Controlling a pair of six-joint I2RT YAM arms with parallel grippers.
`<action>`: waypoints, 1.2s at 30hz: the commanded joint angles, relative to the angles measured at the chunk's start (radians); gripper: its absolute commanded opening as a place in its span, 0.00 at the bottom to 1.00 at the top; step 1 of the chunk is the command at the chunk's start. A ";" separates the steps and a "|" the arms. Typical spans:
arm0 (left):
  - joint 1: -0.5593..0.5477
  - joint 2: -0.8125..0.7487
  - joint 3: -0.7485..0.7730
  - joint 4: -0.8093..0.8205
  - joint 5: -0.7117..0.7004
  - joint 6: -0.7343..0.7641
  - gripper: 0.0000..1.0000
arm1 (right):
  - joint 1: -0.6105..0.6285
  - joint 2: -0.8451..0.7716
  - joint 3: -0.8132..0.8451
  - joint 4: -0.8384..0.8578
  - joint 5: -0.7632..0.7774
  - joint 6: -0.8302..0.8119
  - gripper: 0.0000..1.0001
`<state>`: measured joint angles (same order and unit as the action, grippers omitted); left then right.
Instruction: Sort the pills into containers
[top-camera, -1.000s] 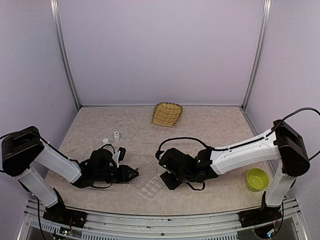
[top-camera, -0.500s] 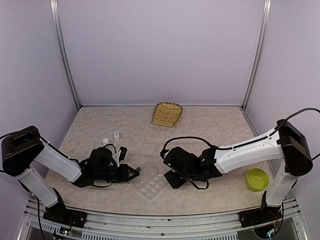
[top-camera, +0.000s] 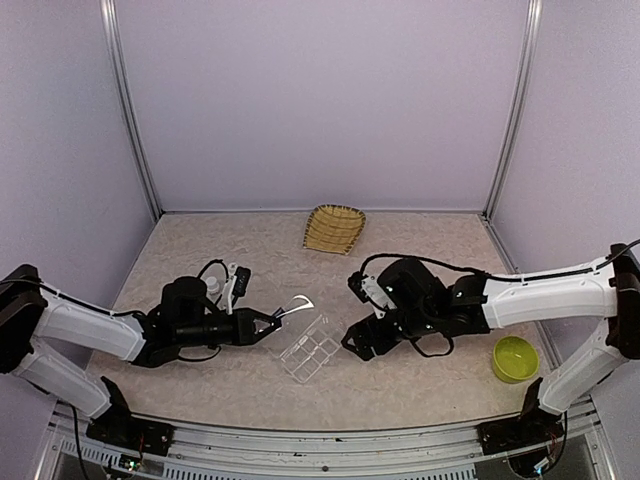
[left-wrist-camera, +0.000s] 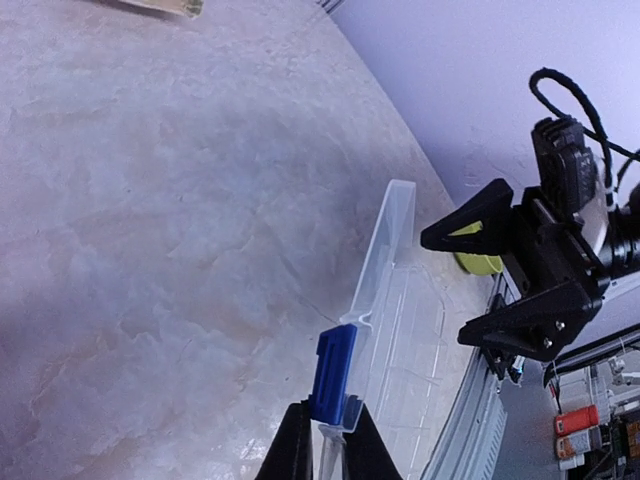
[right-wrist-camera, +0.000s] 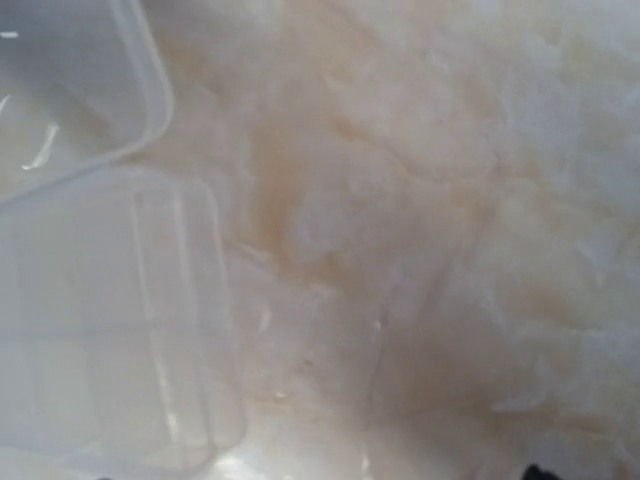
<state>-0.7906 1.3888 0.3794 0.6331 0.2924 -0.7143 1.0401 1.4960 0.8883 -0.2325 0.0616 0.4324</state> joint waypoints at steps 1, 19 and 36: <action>0.006 -0.070 0.031 -0.031 0.075 0.084 0.05 | -0.067 -0.106 -0.047 0.087 -0.248 -0.046 0.87; -0.053 -0.229 0.037 -0.083 0.110 0.178 0.05 | -0.089 -0.010 0.001 0.228 -0.681 -0.034 0.85; -0.097 -0.216 0.041 -0.079 0.067 0.209 0.05 | -0.092 0.063 0.006 0.290 -0.757 0.058 0.51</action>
<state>-0.8799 1.1759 0.3996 0.5449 0.3798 -0.5293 0.9562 1.5425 0.8745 0.0254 -0.6708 0.4530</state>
